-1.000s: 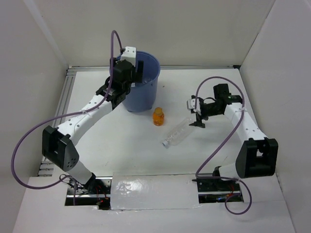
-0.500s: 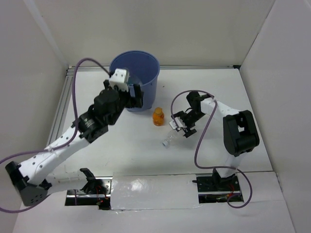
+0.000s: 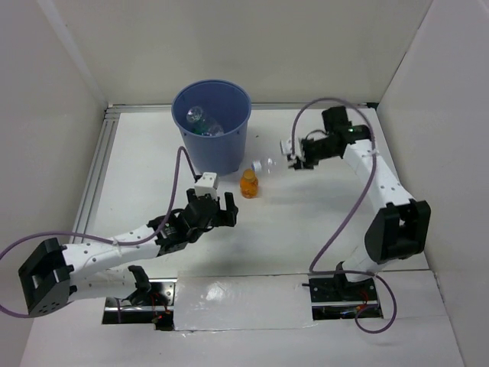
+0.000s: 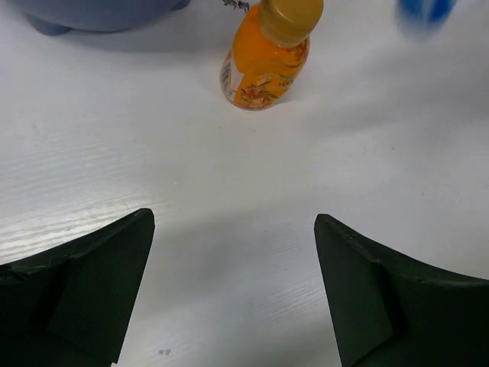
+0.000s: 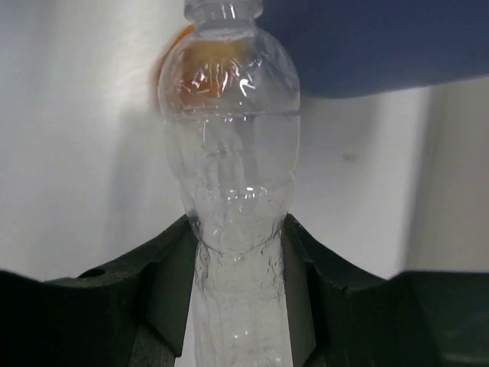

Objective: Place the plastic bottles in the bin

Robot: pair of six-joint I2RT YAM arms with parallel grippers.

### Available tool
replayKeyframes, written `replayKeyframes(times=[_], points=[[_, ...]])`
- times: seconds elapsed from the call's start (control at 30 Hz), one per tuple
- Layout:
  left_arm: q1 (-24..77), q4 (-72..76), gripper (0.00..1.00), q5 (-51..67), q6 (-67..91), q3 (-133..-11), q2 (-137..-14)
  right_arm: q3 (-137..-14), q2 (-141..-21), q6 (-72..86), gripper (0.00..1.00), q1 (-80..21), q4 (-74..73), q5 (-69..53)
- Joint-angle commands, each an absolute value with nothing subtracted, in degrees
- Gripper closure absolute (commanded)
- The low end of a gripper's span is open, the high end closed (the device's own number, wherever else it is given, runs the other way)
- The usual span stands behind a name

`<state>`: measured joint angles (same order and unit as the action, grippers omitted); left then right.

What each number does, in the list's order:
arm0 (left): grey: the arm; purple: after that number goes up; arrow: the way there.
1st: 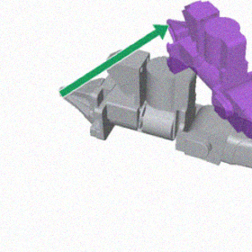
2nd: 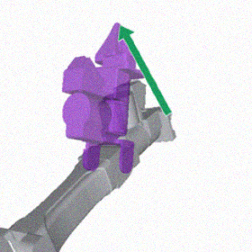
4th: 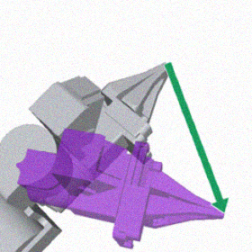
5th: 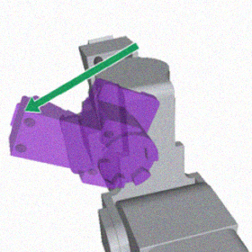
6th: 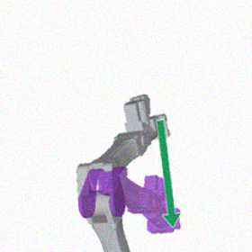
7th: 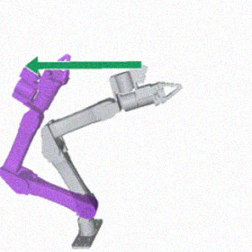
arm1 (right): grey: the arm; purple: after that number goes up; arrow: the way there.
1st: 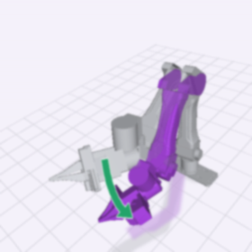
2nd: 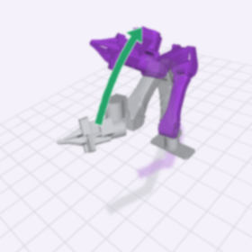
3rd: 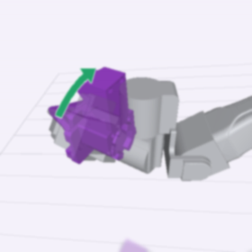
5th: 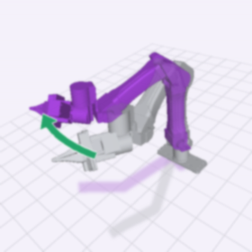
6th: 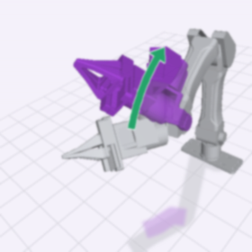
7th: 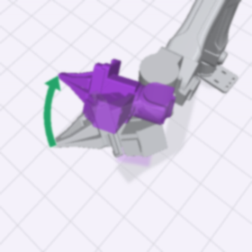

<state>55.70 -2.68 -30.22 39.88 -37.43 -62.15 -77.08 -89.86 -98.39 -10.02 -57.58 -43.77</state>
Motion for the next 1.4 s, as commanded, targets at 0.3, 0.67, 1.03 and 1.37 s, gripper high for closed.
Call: replayKeyframes(times=[0.3,0.67,1.03,1.37], points=[[60.7,14.2,0.00,-31.4,33.1,-37.6,-78.9,-112.9,-101.6,-41.6,0.62,-20.2,-13.7,-51.0],[61.8,17.9,0.00,-40.2,25.2,-43.1,-85.4,-142.3,-125.2,-26.9,0.00,-27.8,-17.2,-46.1],[59.2,15.6,0.00,-50.0,19.1,-63.9,-108.4,-108.0,-99.2,-17.5,0.00,-5.6,-14.9,-47.5],[54.7,14.2,0.74,-47.6,16.6,-72.9,-116.2,-78.8,-78.8,-23.1,0.02,19.5,-20.9,-62.2]])
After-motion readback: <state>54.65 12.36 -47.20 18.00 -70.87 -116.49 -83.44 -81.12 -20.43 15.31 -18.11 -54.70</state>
